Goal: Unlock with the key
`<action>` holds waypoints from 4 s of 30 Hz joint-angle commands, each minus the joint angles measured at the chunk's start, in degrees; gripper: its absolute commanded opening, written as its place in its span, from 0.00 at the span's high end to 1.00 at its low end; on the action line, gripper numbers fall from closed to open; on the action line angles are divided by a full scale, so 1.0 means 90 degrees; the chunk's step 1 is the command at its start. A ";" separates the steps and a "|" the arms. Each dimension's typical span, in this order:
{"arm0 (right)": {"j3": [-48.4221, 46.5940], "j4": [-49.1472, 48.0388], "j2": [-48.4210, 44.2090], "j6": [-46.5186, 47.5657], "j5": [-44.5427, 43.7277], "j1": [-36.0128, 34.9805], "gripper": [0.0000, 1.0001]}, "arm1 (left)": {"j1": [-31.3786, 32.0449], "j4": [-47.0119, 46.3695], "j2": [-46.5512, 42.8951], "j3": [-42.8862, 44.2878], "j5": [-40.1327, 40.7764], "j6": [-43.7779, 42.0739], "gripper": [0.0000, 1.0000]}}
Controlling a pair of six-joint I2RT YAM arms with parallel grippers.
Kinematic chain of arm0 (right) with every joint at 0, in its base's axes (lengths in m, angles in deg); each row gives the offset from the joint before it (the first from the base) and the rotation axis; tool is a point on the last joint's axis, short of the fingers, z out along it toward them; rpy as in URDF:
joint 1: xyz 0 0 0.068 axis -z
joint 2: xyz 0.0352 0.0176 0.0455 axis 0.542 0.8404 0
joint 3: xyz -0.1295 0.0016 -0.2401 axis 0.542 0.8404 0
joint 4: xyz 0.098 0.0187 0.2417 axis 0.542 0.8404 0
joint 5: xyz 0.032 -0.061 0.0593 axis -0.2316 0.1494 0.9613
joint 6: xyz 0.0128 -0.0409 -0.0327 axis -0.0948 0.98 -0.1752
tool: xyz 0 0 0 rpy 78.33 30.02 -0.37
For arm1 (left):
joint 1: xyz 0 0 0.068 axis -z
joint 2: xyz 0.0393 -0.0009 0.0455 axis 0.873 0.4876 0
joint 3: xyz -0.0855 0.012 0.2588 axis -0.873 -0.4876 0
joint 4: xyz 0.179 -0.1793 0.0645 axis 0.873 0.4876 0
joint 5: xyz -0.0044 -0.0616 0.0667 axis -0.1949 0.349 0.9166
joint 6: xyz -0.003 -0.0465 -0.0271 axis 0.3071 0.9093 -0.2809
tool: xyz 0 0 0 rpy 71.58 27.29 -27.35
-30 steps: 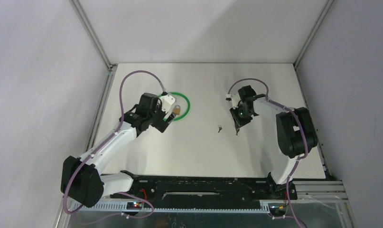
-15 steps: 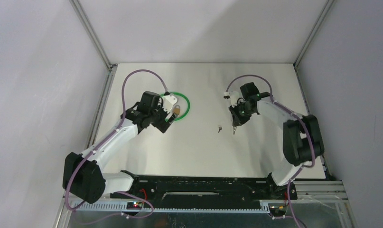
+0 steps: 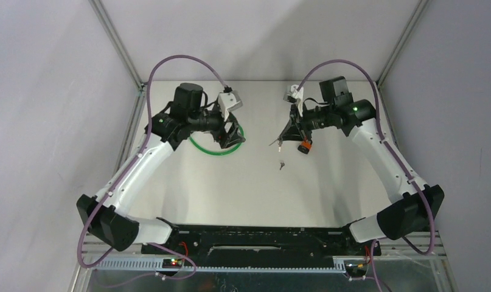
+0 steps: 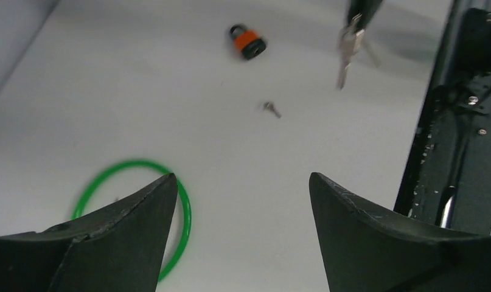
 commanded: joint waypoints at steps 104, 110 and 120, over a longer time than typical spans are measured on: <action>0.0728 -0.1143 -0.0448 -0.1215 0.1419 -0.0739 0.51 | 0.2196 0.0161 0.0229 0.0139 -0.0576 0.0020 1.00; 0.0728 -0.0965 -0.0410 -0.1062 0.1178 -0.0854 0.57 | 0.2196 0.0151 0.0226 0.0153 -0.0563 0.0013 1.00; 0.0728 -0.0835 -0.0416 -0.0934 0.1085 -0.0908 0.71 | 0.2189 0.0113 0.0164 0.0106 -0.0501 0.0010 1.00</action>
